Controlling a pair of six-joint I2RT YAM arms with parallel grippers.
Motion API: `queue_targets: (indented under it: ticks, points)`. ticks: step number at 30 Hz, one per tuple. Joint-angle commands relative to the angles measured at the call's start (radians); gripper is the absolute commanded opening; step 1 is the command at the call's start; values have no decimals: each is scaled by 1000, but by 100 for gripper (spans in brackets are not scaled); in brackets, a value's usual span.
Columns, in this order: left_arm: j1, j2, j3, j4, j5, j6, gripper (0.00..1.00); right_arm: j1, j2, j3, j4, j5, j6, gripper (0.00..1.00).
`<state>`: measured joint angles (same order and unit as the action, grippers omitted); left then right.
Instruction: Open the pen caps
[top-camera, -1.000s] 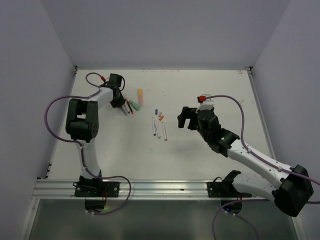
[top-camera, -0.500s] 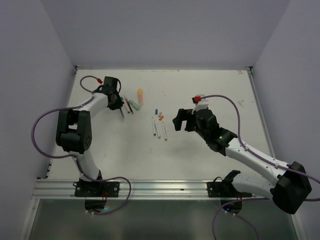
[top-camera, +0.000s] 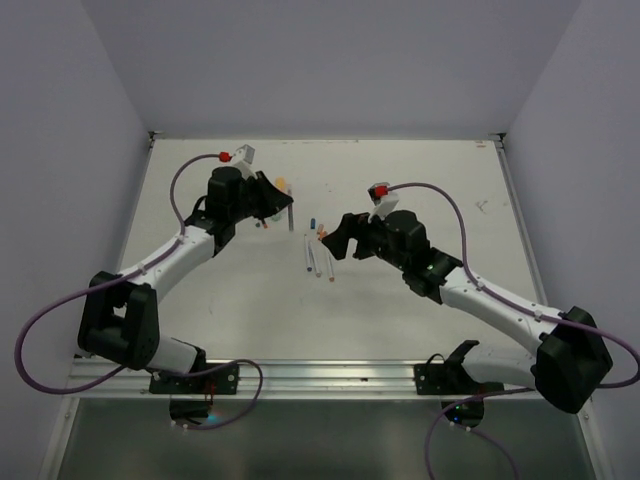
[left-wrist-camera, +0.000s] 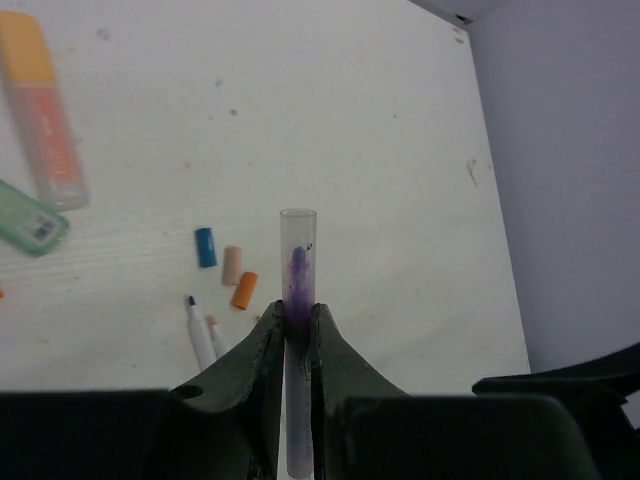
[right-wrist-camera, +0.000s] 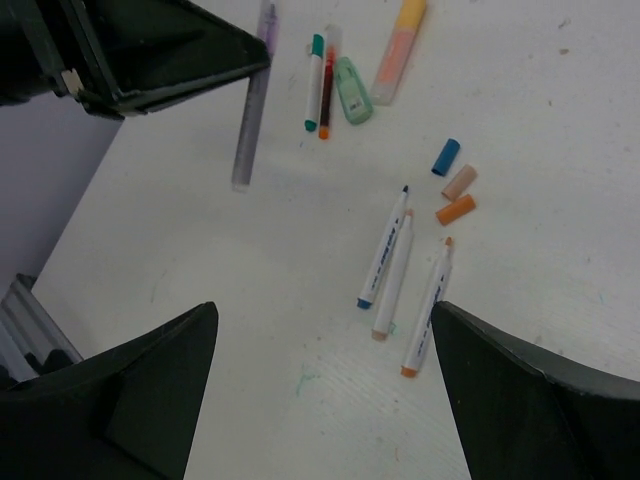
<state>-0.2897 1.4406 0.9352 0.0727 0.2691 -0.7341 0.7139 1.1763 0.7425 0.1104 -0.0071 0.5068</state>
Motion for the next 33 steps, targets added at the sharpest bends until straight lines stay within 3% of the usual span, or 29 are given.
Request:
queue_targets:
  ticks: [1,14,21,28,33]
  points:
    - [-84,-55,-22,197,79,-34,0,7,38,66,130,-73,48,91]
    - [-197,-88,-65,369,73,-71,0,7,152,110,238,-67,72,86]
    - [-218,-92,-78,394,73,-56,0,7,189,129,253,-74,68,76]
    - [-236,-101,-82,414,65,-39,0,7,194,129,264,-62,64,55]
    - [-241,-100,-79,400,64,-27,0,7,177,123,253,-59,55,21]
